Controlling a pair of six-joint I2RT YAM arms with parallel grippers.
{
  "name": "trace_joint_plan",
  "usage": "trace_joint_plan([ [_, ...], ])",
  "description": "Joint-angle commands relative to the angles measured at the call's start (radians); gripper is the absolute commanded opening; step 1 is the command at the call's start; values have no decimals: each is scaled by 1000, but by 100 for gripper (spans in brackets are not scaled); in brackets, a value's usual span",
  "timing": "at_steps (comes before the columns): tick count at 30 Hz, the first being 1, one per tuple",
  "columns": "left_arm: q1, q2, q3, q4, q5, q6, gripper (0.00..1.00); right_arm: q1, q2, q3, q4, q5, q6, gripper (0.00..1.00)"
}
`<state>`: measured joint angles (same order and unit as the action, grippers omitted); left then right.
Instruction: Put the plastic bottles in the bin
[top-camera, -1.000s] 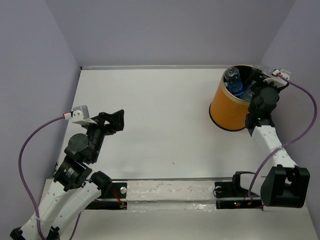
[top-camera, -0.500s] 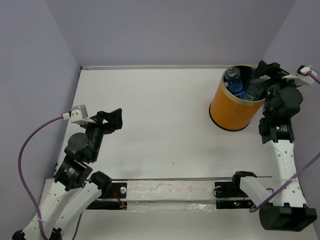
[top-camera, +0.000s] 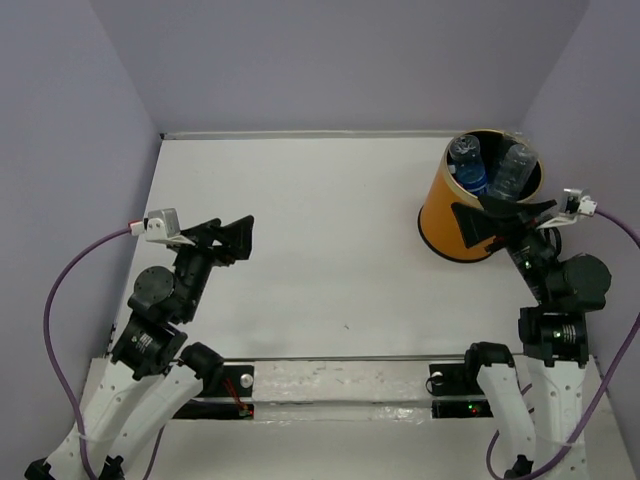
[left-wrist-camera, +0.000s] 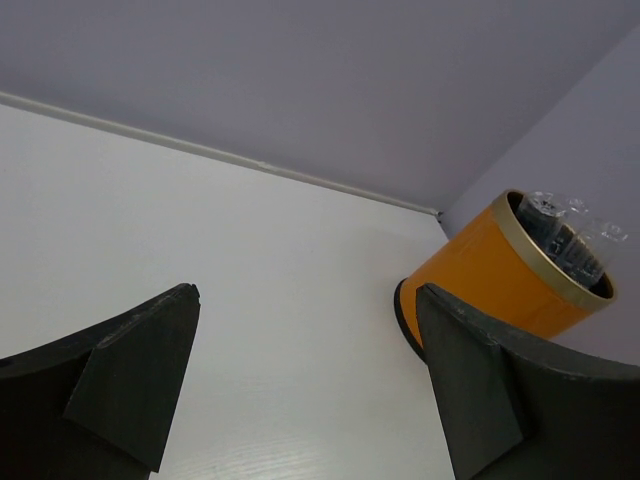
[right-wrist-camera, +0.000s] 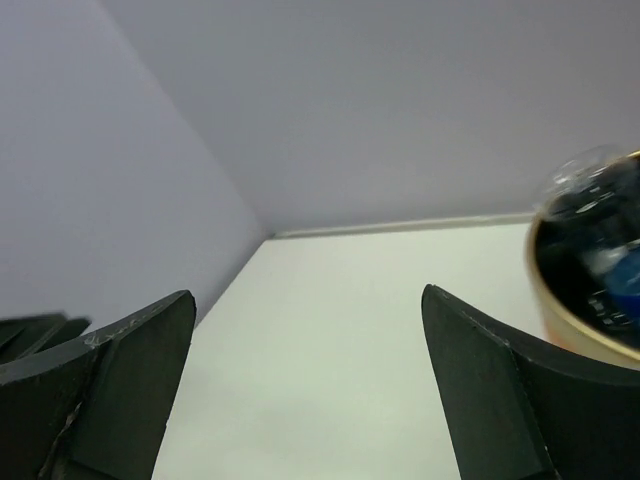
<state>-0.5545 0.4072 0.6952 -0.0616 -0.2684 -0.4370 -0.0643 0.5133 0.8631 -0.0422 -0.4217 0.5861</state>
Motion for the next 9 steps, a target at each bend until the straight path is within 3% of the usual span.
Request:
trace_joint_plan([
  [1, 4, 18, 33, 91, 72, -2, 99, 3, -107, -114, 30, -244, 106, 100],
  [9, 4, 10, -8, 106, 70, -35, 99, 3, -125, -152, 30, -212, 77, 100],
])
